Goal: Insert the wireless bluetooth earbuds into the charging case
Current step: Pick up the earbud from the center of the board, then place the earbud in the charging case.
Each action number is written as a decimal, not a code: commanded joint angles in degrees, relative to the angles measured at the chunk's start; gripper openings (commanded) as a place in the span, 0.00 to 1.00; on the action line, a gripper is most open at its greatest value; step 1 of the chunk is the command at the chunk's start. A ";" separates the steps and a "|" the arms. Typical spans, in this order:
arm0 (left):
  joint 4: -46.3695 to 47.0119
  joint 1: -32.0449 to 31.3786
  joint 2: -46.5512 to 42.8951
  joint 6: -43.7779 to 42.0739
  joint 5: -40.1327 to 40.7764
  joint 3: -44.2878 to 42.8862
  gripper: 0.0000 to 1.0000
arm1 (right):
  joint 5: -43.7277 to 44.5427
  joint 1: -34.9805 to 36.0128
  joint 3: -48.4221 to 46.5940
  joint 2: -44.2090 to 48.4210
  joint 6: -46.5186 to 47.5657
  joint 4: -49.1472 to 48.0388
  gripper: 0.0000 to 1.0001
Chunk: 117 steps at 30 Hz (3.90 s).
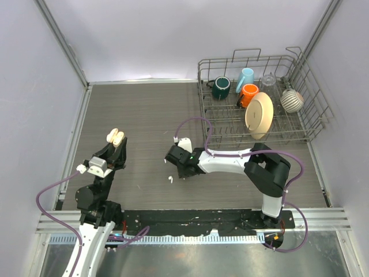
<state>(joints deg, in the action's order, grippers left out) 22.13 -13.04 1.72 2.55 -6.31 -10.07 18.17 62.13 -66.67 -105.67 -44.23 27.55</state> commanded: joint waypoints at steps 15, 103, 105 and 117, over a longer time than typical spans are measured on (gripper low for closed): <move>4.32 0.20 4.78 4.22 -4.15 -1.89 0.00 | 13.37 -0.08 8.74 20.48 3.26 -16.54 0.01; 35.17 0.03 23.68 21.10 -29.03 -0.92 0.00 | -10.88 8.89 12.45 13.30 39.57 -108.23 0.01; 35.26 0.12 23.51 21.18 -28.85 -0.83 0.00 | -10.79 8.89 12.27 13.21 39.40 -108.06 0.01; 35.53 0.12 23.33 21.62 -28.68 -0.92 0.00 | -9.39 8.89 11.92 12.85 38.51 -108.41 0.01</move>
<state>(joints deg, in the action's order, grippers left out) 53.76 -13.04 25.71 23.68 -35.00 -10.07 6.76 70.83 -52.58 -92.68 -6.24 -74.67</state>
